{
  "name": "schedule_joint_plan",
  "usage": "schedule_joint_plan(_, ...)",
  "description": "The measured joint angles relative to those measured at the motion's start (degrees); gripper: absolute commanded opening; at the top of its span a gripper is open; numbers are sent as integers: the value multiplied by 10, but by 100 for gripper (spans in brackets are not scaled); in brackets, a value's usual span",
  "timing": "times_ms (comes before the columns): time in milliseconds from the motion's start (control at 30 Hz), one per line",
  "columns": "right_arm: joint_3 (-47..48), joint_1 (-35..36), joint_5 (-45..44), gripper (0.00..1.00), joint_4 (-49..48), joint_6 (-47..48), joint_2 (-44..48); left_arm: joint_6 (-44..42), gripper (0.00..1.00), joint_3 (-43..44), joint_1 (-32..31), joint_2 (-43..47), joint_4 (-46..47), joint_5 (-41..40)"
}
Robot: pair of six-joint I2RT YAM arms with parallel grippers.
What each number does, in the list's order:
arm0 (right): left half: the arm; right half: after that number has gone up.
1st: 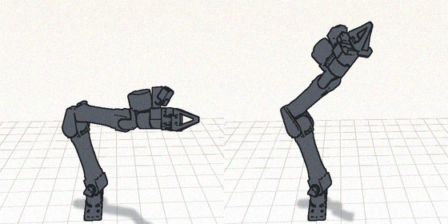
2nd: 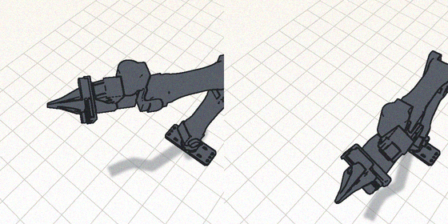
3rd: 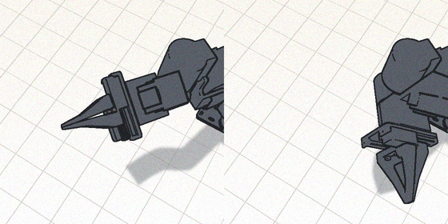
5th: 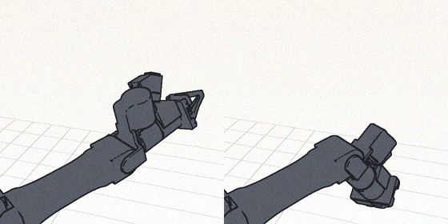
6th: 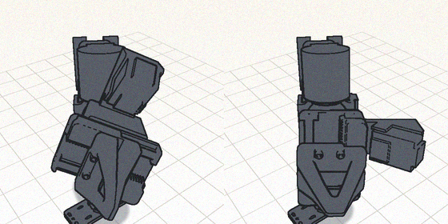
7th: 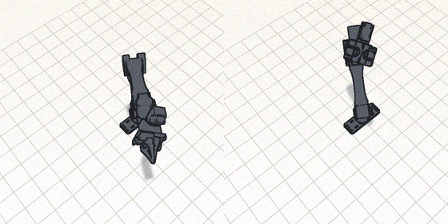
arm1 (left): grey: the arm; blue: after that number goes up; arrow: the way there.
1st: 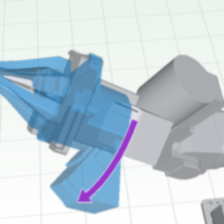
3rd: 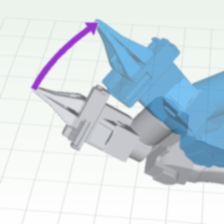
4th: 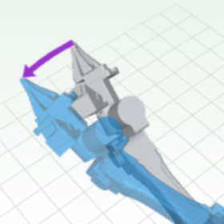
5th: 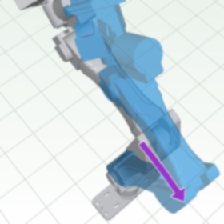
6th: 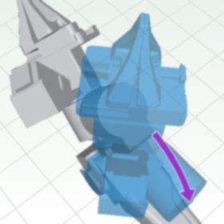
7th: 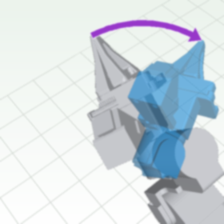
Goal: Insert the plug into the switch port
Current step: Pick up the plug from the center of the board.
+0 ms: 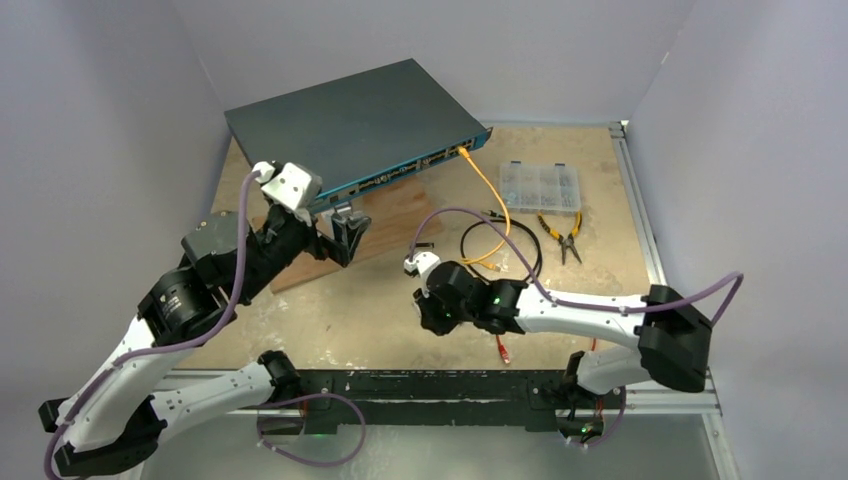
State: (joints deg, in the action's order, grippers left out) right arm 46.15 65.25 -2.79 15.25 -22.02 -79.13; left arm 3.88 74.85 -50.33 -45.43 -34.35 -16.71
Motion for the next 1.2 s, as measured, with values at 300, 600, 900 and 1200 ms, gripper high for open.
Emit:
schedule_joint_plan(300, -6, -6, 10, 0, -48, 0, 70, 11, 99, -20, 0, -7, 14, 28)
schedule_joint_plan(600, -16, -24, 28, 0, -93, 0, 137, 17, 99, -26, 0, -16, 23, 49)
schedule_joint_plan(900, -38, -107, 105, 0, -171, 0, 228, 38, 98, -43, 0, -21, 61, 86)
schedule_joint_plan(1200, -77, -167, 204, 0, -249, -8, 277, 74, 97, -93, 0, -34, 123, 123)
